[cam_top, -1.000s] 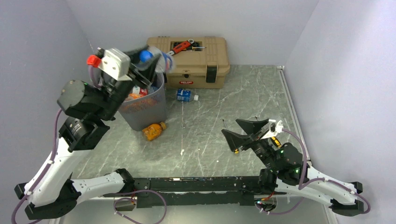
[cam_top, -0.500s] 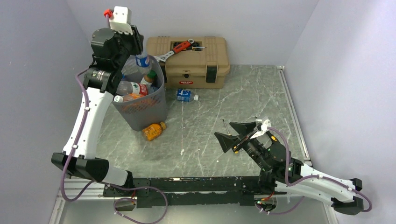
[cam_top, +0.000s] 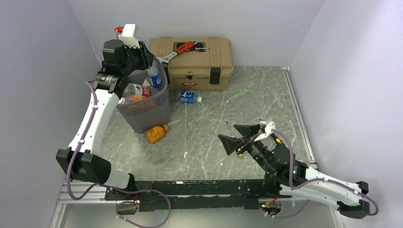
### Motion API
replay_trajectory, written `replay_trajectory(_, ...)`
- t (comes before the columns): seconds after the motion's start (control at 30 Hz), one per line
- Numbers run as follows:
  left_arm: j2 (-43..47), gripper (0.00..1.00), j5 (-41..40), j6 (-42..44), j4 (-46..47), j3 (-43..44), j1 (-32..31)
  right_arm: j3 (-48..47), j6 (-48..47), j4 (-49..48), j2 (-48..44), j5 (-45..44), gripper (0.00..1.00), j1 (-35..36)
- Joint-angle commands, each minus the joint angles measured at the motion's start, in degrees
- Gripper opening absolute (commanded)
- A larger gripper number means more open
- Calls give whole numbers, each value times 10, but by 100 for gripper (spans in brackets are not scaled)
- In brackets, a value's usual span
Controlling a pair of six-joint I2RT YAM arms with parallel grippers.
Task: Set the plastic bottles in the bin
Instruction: Place the plastic bottle in the trash bin.
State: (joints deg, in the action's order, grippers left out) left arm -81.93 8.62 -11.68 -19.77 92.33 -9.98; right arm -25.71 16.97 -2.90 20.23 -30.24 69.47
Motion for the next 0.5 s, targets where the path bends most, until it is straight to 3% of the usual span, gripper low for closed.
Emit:
replay_trajectory(0.0, -6, 0, 35, -32, 27, -24, 10, -7, 0, 6, -7, -18, 100, 1)
replay_trajectory(0.47, 4, 0, -19, -11, 31, -113, 15, 0, 4, 17, -10, -28, 100, 1)
